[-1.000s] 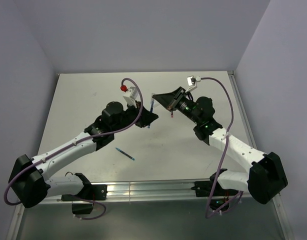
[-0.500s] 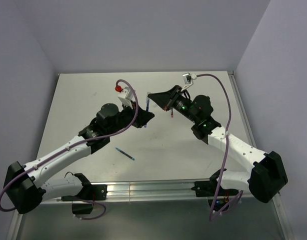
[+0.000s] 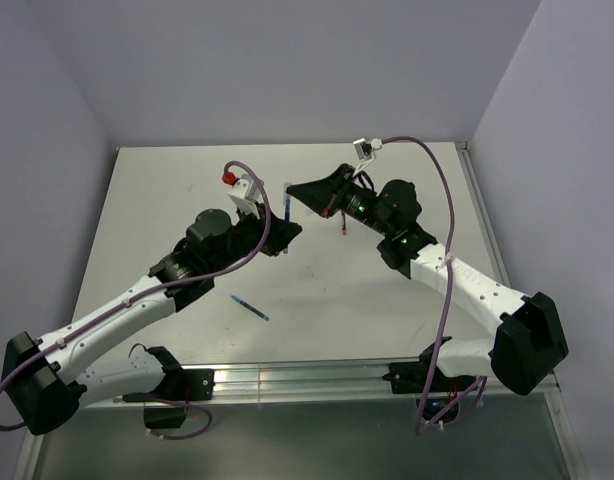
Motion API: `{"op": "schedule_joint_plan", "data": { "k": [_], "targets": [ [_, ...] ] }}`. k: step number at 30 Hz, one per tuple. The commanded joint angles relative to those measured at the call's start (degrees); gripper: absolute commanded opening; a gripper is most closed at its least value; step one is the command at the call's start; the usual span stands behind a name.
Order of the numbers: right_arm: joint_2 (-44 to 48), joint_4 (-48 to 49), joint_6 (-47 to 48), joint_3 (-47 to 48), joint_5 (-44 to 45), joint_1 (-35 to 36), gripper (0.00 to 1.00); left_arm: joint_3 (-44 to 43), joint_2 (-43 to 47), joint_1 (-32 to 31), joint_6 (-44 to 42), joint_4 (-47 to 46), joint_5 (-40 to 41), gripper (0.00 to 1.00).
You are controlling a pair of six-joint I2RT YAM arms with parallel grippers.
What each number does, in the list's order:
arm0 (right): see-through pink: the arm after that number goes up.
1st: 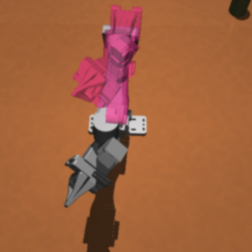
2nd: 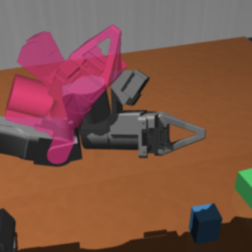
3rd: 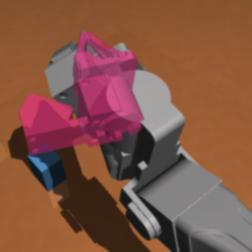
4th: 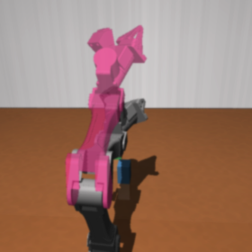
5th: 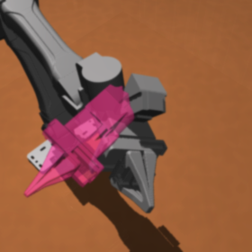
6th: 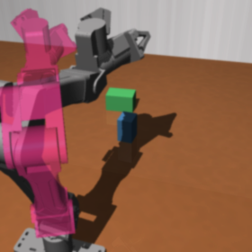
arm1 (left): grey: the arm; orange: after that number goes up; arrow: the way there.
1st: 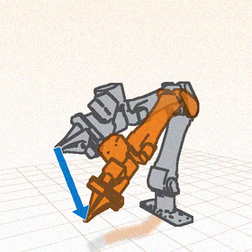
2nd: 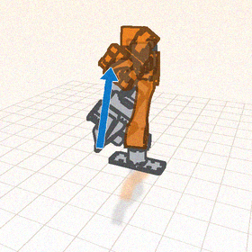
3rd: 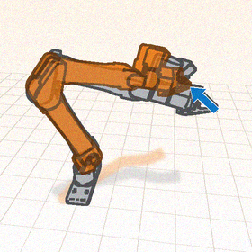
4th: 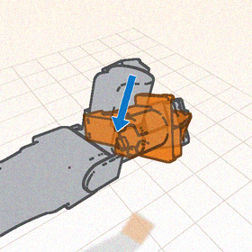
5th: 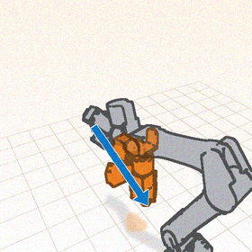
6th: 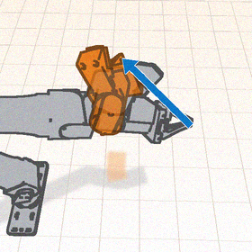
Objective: Insert the pens into the pen caps
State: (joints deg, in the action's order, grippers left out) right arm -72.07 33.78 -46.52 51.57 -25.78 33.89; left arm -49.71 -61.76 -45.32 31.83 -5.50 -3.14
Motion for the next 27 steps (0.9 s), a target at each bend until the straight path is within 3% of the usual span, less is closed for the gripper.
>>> {"op": "schedule_joint_plan", "data": {
  "k": [1, 27],
  "targets": [
    [-0.3, -2.7, 0.3, 1.9, -8.9, 2.6, 0.0, -0.6, 2.1, 0.7, -1.9, -5.9, 5.9, 0.0],
    [0.6, -8.6, 4.4, -0.1, -13.2, 6.0, 0.0, -0.5, 4.2, 0.7, -3.0, -6.4, 8.2, 0.0]
  ]
}}
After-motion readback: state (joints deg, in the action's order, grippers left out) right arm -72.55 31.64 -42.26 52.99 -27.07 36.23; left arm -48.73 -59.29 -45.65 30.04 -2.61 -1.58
